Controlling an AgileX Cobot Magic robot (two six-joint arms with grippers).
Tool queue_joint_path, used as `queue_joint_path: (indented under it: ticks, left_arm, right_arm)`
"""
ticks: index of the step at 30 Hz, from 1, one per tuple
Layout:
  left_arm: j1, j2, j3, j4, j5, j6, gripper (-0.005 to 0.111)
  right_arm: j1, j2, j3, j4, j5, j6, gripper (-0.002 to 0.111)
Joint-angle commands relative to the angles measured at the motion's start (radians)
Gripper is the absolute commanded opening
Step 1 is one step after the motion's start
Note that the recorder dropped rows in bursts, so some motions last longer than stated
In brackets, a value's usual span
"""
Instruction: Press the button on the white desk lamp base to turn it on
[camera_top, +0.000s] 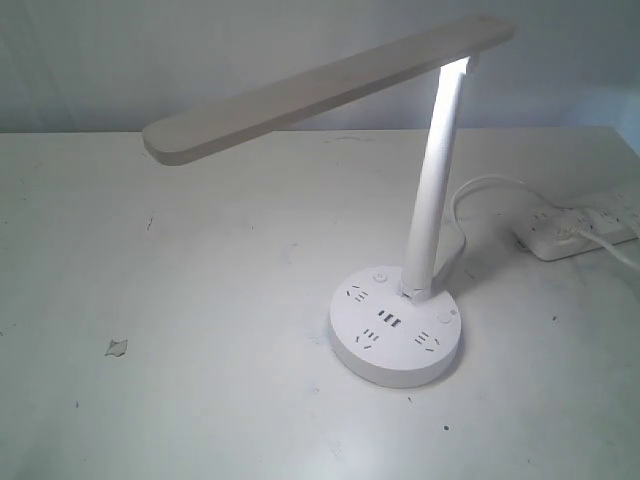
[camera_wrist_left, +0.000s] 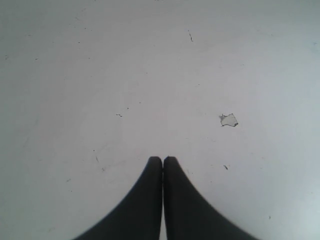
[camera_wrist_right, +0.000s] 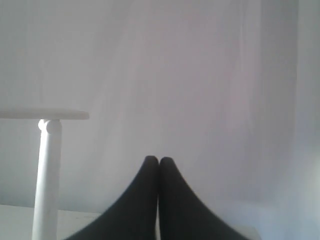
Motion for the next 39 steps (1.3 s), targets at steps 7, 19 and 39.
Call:
queue_joint_path:
  ticks: [7, 19, 39]
  left_arm:
    - [-0.005, -0.004, 0.003, 0.000, 0.003, -0.003, 0.000]
    - [-0.005, -0.004, 0.003, 0.000, 0.003, -0.003, 0.000]
    - [-0.005, -0.004, 0.003, 0.000, 0.003, -0.003, 0.000]
  right_arm:
    - [-0.022, -0.005, 0.004, 0.005, 0.000, 0.004, 0.000]
    - [-0.022, -0.005, 0.092, 0.219, 0.013, -0.132, 0.000]
    - [-0.022, -0.005, 0.108, 0.481, 0.516, -0.554, 0.000]
